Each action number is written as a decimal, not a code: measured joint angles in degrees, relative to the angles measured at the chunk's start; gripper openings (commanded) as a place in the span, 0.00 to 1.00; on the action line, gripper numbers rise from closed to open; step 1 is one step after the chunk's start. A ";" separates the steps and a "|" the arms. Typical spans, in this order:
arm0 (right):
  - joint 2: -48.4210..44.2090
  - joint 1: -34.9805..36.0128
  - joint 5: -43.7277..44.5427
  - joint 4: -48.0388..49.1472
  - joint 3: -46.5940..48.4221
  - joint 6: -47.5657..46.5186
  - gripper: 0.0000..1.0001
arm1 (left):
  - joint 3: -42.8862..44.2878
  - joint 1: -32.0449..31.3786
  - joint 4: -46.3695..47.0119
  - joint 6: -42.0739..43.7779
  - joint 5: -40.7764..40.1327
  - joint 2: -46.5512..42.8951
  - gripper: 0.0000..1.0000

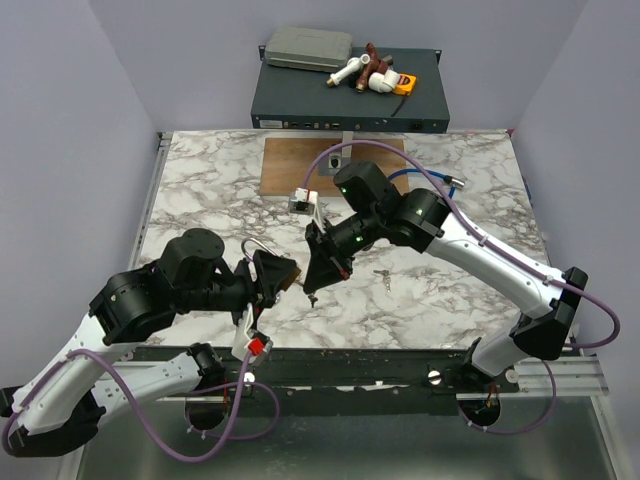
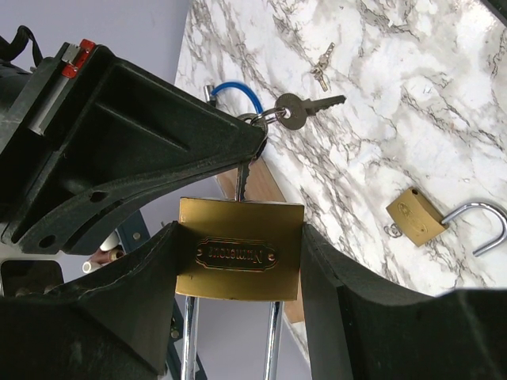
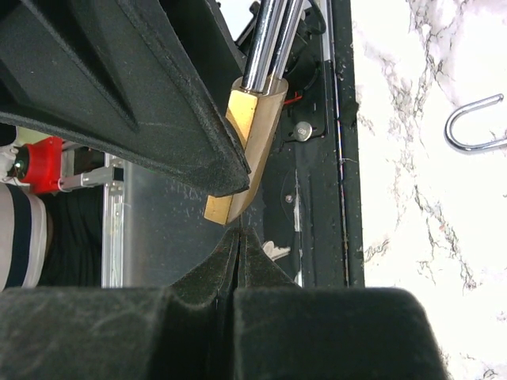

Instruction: Unlock with the key

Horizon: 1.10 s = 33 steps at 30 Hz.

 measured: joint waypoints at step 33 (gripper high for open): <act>-3.96 -1.03 6.80 6.78 -4.66 3.87 0.01 | -2.32 -4.37 6.32 -17.94 -10.71 2.51 0.00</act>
